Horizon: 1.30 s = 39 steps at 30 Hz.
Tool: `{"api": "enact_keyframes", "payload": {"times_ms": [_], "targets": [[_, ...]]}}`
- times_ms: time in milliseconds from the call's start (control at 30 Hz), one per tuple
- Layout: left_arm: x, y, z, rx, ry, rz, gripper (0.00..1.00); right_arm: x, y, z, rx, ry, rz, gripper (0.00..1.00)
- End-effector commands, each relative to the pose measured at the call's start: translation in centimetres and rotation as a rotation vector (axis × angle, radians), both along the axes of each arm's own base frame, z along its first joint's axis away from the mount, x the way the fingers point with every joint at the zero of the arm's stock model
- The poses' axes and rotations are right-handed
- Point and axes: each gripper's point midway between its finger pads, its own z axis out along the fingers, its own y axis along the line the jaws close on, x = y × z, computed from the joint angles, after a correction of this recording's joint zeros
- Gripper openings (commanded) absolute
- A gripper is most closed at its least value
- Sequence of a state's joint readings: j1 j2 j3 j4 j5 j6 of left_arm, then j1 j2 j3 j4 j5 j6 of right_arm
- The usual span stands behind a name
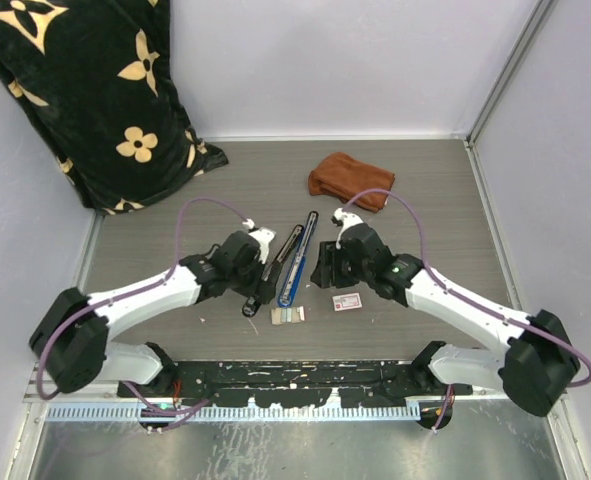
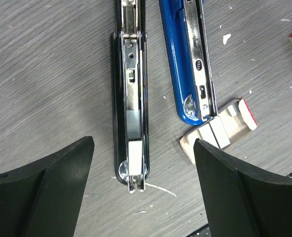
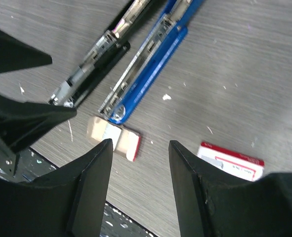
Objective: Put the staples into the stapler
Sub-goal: Adjust the stapler at the center of the board, then adjust the staple in the stapler.
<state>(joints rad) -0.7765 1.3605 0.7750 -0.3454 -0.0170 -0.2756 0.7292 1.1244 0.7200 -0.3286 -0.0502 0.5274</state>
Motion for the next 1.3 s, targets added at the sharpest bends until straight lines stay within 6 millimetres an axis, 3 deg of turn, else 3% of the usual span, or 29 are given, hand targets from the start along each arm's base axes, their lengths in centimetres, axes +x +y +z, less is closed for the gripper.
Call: {"api": "enact_keyframes", "payload": {"times_ms": [0, 200, 400, 567, 833, 1267], "targets": [[0.4, 0.6, 2.5, -0.147, -0.062, 0.115, 0.82, 2.7, 3.9, 3.5, 0.092, -0.073, 0.053, 0.54], [-1.0, 3.1, 2.7, -0.317, 0.011, 0.323, 0.61, 4.8, 8.7, 3.8, 0.104, -0.066, 0.132, 0.5], [-2.3, 4.3, 2.4, -0.476, 0.137, 0.475, 0.5, 5.5, 13.4, 2.0, 0.068, -0.034, 0.228, 0.47], [-2.4, 4.3, 2.2, -0.566, 0.221, 0.524, 0.37, 4.9, 16.5, 0.2, 0.048, -0.004, 0.304, 0.43], [-3.1, 3.8, 1.2, -0.577, 0.29, 0.52, 0.3, 3.6, 17.8, -2.9, 0.007, 0.052, 0.357, 0.38], [-3.6, 3.3, 0.2, -0.601, 0.345, 0.525, 0.27, 2.0, 17.8, -4.0, -0.016, 0.085, 0.388, 0.34]]}}
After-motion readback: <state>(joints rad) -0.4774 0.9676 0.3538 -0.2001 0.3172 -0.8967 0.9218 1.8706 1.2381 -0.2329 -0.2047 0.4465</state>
